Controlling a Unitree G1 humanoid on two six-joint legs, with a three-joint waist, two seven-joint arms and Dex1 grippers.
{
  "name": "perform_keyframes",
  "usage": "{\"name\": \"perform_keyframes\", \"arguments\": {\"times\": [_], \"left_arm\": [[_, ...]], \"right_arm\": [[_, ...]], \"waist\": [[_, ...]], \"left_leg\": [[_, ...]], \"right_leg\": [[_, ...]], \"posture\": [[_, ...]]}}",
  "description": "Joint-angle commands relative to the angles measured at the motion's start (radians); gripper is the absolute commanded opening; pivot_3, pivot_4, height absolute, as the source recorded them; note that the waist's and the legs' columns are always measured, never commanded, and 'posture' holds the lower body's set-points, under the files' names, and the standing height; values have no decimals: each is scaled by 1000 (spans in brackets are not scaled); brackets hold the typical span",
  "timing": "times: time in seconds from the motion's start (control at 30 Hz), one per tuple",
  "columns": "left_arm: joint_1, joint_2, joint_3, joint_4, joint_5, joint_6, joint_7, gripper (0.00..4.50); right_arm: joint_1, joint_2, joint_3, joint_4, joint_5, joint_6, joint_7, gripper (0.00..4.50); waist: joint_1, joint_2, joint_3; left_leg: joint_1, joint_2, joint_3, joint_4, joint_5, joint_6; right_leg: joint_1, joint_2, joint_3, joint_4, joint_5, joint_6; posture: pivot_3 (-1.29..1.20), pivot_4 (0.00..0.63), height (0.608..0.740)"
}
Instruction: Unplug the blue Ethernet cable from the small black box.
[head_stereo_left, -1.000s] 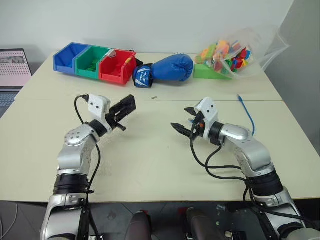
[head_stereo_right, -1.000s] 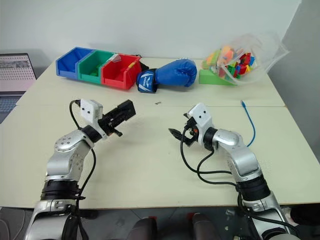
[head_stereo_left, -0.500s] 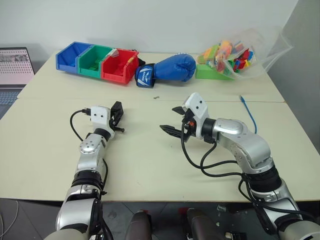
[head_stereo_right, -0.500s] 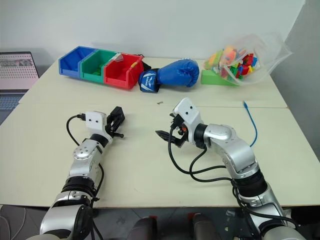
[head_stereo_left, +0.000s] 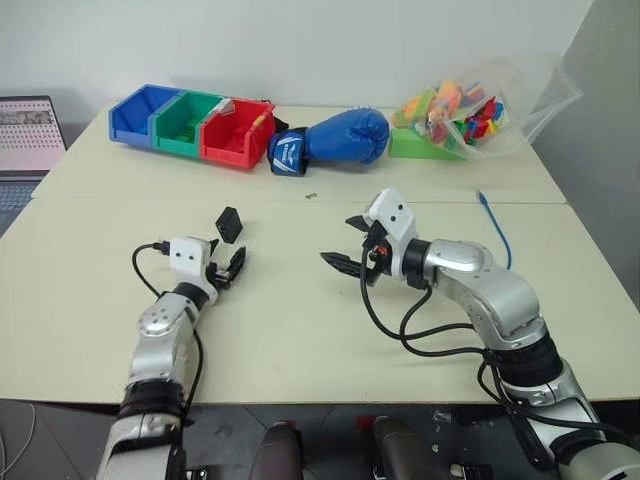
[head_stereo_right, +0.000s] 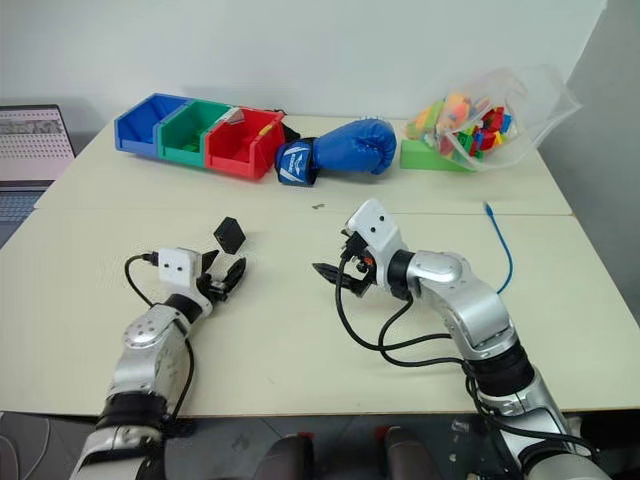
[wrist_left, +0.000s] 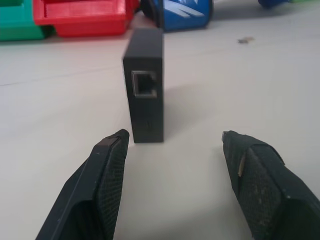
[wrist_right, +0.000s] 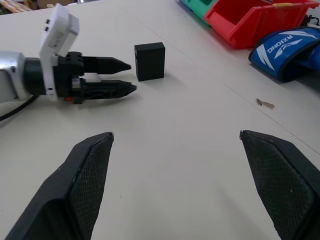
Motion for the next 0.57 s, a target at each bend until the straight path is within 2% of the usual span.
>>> {"name": "perform_keyframes", "arguments": {"times": [0.03,0.2,0.33,0.57], "left_arm": [[102,60,8,-275,-67,152,-55,3174],[182,169,57,-466,-92,299,-83,3174],[186,279,166,-529,-170,386,-137,3174],[163,326,203,-564,-237,486,-171,3174]], "right_arm": [[67,-9,-65,-78,27,-41,-4,4283],[171,-118,-118,-122,48,-39,66,4283],[227,-256,-236,-145,123,-17,151,4283],[256,-325,-283,-136,149,-34,185,4283]], "waist": [[-1,0,0],[4,0,0],[3,0,1],[-7,0,1]], "left_leg": [[0,0,0,0,0,0],[0,0,-1,1,0,0],[1,-1,-1,0,0,0],[2,0,0,0,0,0]], "right_leg": [[0,0,1,0,0,0],[0,-1,1,0,-1,3],[1,-1,1,-1,-2,3],[1,0,2,-1,-2,2]], "posture": [[0,150,740],[0,150,740],[0,150,740],[0,150,740]]}}
